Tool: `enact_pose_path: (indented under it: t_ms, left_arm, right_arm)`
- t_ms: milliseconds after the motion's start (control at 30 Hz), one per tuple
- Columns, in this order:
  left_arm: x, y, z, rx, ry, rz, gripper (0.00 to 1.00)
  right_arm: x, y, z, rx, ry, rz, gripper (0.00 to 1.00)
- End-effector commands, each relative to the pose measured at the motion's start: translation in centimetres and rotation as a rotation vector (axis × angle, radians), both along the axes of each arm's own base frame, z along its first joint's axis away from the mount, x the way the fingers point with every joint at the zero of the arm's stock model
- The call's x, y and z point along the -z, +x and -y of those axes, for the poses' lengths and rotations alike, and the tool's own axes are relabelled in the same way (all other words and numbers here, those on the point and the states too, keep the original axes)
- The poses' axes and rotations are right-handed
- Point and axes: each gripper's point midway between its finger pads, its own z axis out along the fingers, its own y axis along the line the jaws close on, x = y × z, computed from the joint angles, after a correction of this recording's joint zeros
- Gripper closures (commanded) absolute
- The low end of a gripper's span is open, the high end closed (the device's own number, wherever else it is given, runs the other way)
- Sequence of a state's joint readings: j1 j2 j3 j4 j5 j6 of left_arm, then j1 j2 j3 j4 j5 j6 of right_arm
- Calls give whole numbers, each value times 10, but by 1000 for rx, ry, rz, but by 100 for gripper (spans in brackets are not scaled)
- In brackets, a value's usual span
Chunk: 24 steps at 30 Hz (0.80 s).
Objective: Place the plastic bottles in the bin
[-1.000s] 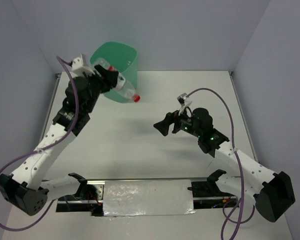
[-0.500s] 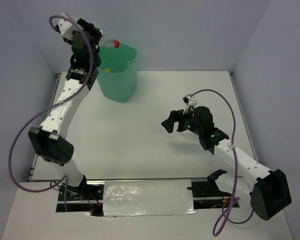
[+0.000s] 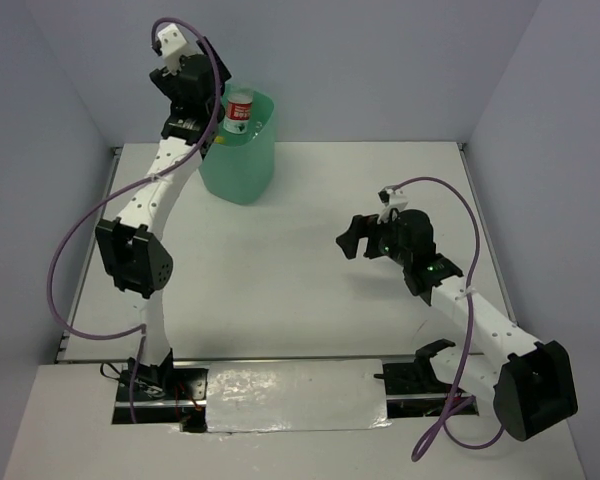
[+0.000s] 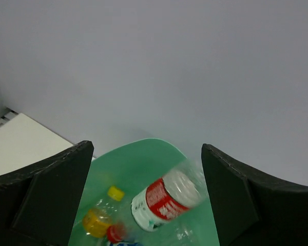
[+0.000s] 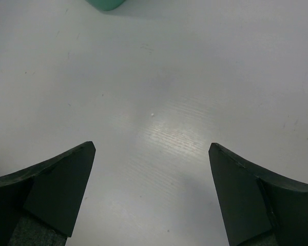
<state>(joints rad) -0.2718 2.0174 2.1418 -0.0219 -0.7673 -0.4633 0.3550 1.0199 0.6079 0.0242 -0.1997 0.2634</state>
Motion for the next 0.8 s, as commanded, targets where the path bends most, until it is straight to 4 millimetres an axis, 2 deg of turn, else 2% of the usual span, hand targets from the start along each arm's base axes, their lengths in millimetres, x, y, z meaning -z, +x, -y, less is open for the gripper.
enact_pose_path:
  t_ms: [0, 33, 67, 100, 133, 167, 200, 233, 267, 300, 333, 367, 400, 433, 467, 500, 533, 567, 633, 667, 767]
  left_arm:
    - [-104, -74, -14, 48, 8, 141, 1]
    - [-92, -72, -13, 54, 19, 100, 1]
    - [-110, -95, -20, 57, 15, 120, 1]
    - [-98, -101, -17, 86, 36, 78, 1]
    - [-107, -127, -24, 96, 51, 71, 1]
    - [-101, -138, -27, 99, 51, 47, 1]
    - [-68, -144, -29, 97, 58, -33, 1]
    - [-76, -174, -35, 109, 46, -16, 1]
    - [-57, -185, -39, 109, 43, -63, 1]
    - [-8, -193, -40, 106, 43, -163, 1]
    - [-6, -218, -45, 114, 5, -141, 1]
    - [17, -229, -45, 122, -3, -193, 1]
    - [68, -239, -47, 118, -7, -299, 1]
    - [81, -257, -49, 95, -98, -286, 1]
    - [106, -269, -49, 98, -128, -343, 1]
    - [153, -280, -46, 113, -138, -430, 1]
    - [163, -289, -42, 140, -169, -421, 1]
    - [200, -299, -37, 167, -189, -488, 1]
    - [217, -311, -34, 184, -222, -488, 1]
    - [235, -317, -37, 174, -222, -520, 1]
    - [237, -323, -40, 166, -223, -508, 1]
  right_arm:
    - [-7, 5, 11, 57, 12, 44, 0]
    - [-8, 6, 13, 72, 9, 50, 0]
    - [-6, 6, 17, 91, 16, 42, 0]
    - [-9, 5, 19, 101, 24, 52, 0]
    - [-11, 4, 20, 111, 39, 52, 0]
    - [-8, 1, 23, 126, 45, 50, 0]
    - [-16, 0, 24, 133, 64, 79, 0]
    - [-14, -1, 27, 156, 75, 77, 0]
    - [-20, -2, 30, 171, 88, 98, 0]
    - [-22, -3, 32, 177, 92, 104, 0]
    - [-23, -4, 34, 184, 82, 115, 0]
    - [-29, -3, 42, 219, 74, 137, 0]
    - [-27, -4, 48, 248, 63, 135, 0]
    - [-27, -5, 52, 266, 60, 138, 0]
    - [-30, -4, 60, 310, 54, 157, 0]
    - [-31, -4, 64, 330, 55, 164, 0]
    - [-29, -5, 66, 345, 60, 160, 0]
    - [-33, -5, 70, 366, 63, 179, 0]
    - [-30, -6, 72, 383, 72, 180, 0]
    - [-31, -5, 72, 381, 74, 184, 0]
    - [-31, -5, 65, 348, 93, 180, 0]
